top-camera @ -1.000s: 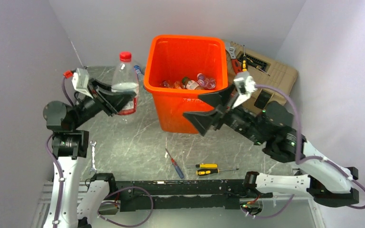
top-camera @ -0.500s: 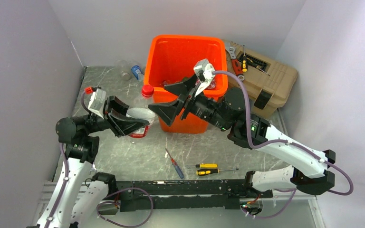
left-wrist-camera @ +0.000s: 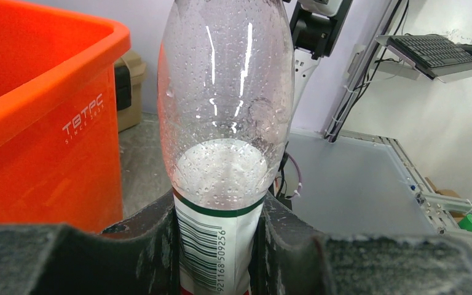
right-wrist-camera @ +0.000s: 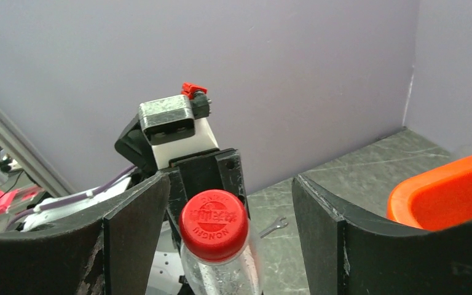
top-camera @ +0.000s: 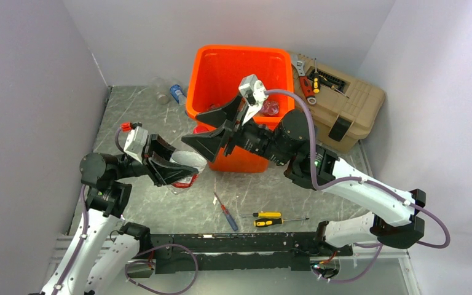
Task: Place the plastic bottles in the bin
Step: Place the plastic bottle in the trash bin.
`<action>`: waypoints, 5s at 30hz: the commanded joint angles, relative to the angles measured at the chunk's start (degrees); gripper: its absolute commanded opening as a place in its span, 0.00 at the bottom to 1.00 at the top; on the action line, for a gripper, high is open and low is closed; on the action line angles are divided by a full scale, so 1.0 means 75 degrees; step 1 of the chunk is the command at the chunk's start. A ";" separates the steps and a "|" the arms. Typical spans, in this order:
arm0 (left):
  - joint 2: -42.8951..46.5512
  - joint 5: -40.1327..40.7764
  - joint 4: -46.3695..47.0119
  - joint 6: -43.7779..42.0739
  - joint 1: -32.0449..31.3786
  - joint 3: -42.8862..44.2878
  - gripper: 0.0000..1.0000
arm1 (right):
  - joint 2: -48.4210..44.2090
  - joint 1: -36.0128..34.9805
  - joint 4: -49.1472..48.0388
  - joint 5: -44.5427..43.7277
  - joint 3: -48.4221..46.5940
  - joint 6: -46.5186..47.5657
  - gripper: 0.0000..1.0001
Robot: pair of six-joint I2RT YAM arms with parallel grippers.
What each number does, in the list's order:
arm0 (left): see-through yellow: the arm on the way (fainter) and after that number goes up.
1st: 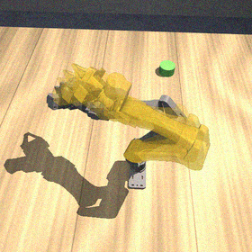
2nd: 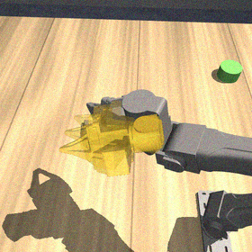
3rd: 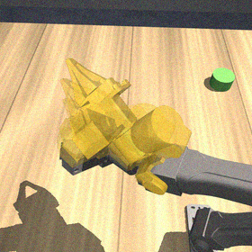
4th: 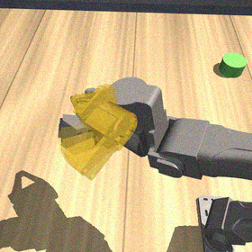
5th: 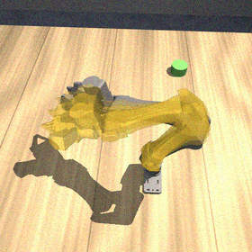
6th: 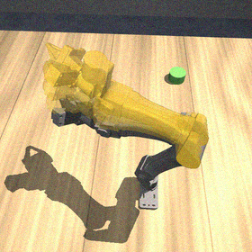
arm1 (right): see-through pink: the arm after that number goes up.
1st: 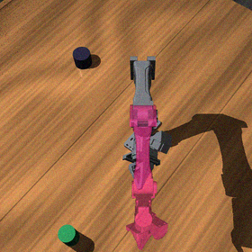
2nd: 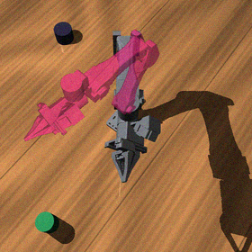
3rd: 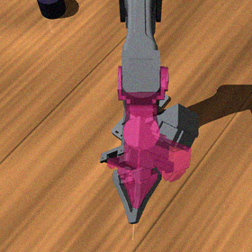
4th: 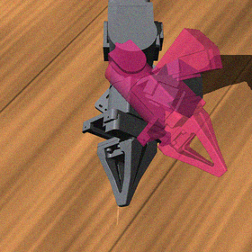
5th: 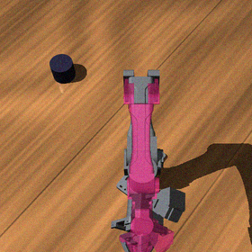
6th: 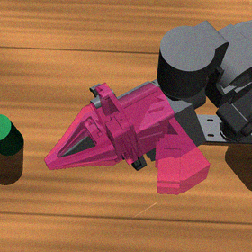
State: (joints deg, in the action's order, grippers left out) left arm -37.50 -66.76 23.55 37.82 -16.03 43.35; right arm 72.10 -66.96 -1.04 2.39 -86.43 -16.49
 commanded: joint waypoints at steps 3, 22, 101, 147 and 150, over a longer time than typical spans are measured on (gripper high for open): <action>0.0034 0.0083 0.0186 -0.0096 -0.0054 0.0065 0.00 | -0.0097 0.0004 -0.0288 0.0354 -0.0195 -0.0420 0.80; 0.0245 0.0383 -0.0886 -0.0440 -0.0087 0.0605 0.38 | -0.0088 0.0003 -0.0042 0.0212 0.0037 -0.0747 0.00; 0.1566 0.9651 -0.6806 -0.2477 -0.0089 0.0091 0.97 | 0.2784 0.1943 0.4772 -0.2331 -0.2908 0.2486 0.00; 0.1653 1.1306 -0.7163 -0.2025 -0.0089 0.0529 1.00 | -0.3233 0.1790 0.2953 -0.5689 0.2002 -0.0187 1.00; 0.1634 1.1556 -0.7142 -0.1800 -0.0089 0.0933 1.00 | -0.3622 0.1894 0.2950 -0.6075 0.2762 -0.0777 0.99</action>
State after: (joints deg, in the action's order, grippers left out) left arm -25.89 15.49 -31.66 21.10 -16.64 44.99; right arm 47.70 -53.58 23.05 -36.16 -71.31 -15.59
